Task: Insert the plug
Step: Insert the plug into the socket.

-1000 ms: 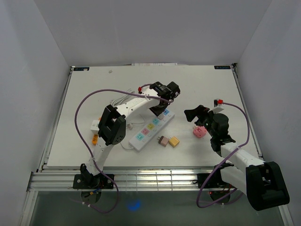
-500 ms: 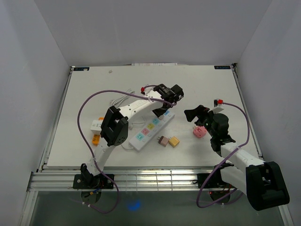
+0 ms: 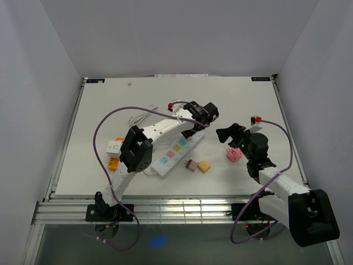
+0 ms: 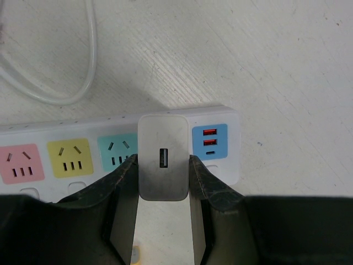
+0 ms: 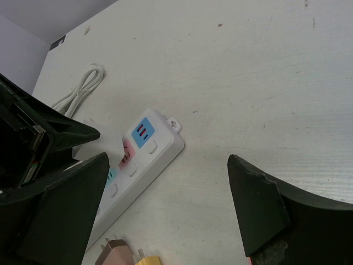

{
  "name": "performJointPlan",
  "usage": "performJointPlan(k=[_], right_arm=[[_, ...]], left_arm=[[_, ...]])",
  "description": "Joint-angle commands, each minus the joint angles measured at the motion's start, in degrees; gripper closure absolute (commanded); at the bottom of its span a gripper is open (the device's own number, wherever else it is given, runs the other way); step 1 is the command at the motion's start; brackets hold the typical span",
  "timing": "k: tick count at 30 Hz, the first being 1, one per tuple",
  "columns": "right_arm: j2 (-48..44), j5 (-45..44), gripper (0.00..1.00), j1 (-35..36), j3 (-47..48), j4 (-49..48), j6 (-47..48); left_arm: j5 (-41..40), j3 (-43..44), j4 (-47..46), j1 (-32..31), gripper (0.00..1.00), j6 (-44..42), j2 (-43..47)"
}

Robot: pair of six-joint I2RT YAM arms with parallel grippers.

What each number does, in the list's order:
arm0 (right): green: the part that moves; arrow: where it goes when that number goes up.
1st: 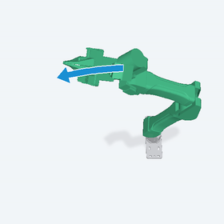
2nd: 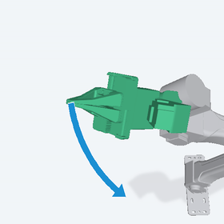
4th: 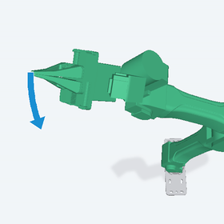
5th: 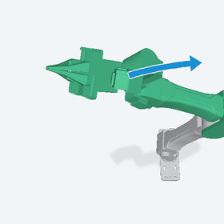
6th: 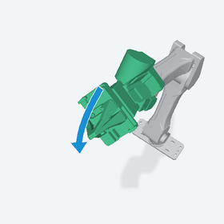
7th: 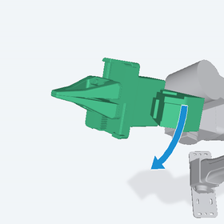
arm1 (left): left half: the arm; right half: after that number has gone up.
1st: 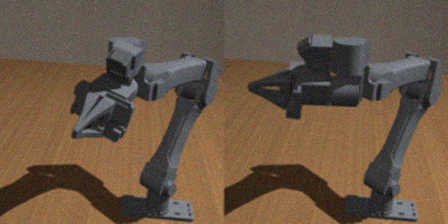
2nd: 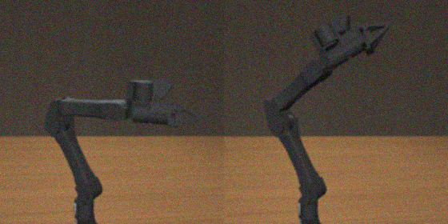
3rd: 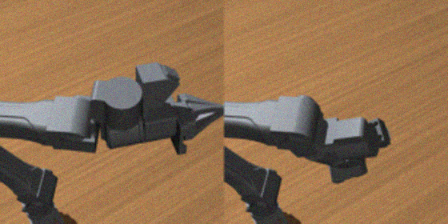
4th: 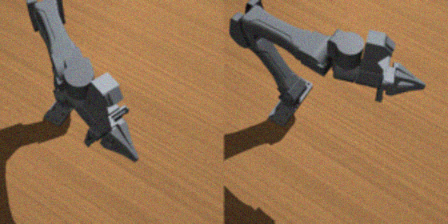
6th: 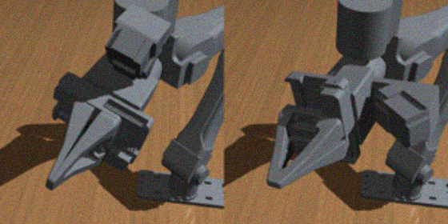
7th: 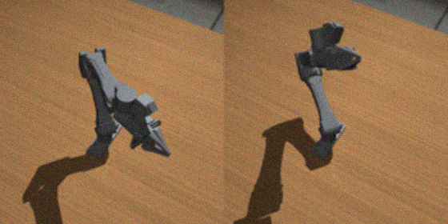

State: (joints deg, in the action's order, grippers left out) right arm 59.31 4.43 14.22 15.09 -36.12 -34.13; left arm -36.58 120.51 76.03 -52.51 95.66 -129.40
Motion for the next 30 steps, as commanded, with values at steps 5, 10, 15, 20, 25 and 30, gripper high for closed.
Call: performJointPlan(k=[5, 10, 15, 20, 25, 30], right_arm=[[0.1, -1.3, 0.07, -0.4, -0.5, -2.2, -0.4], [0.2, -1.3, 0.07, -0.5, -0.5, -2.3, -0.7], [0.4, -1.2, 0.07, -0.5, -0.6, -2.4, -0.8], [0.5, -1.1, 0.07, -0.6, -0.7, -2.6, -0.9], [0.6, -1.0, 0.07, -0.6, -0.7, -2.8, -1.0], [0.5, -1.1, 0.07, -0.7, -0.9, -2.7, -1.0]], left_arm=[[-2.8, 0.3, 2.5, -2.8, 1.0, 2.3, -2.9], [-3.1, 0.3, 2.7, -3.9, 1.0, 2.4, -3.9], [-1.9, -1.0, 3.2, -3.9, 1.0, 2.9, -5.0], [-1.7, -2.3, 3.3, -3.9, 1.0, 3.3, -5.5], [-1.3, -2.1, 3.3, -3.9, 1.0, 3.0, -6.5], [-0.3, -1.3, 3.2, -3.9, 1.0, 2.1, -8.0]])
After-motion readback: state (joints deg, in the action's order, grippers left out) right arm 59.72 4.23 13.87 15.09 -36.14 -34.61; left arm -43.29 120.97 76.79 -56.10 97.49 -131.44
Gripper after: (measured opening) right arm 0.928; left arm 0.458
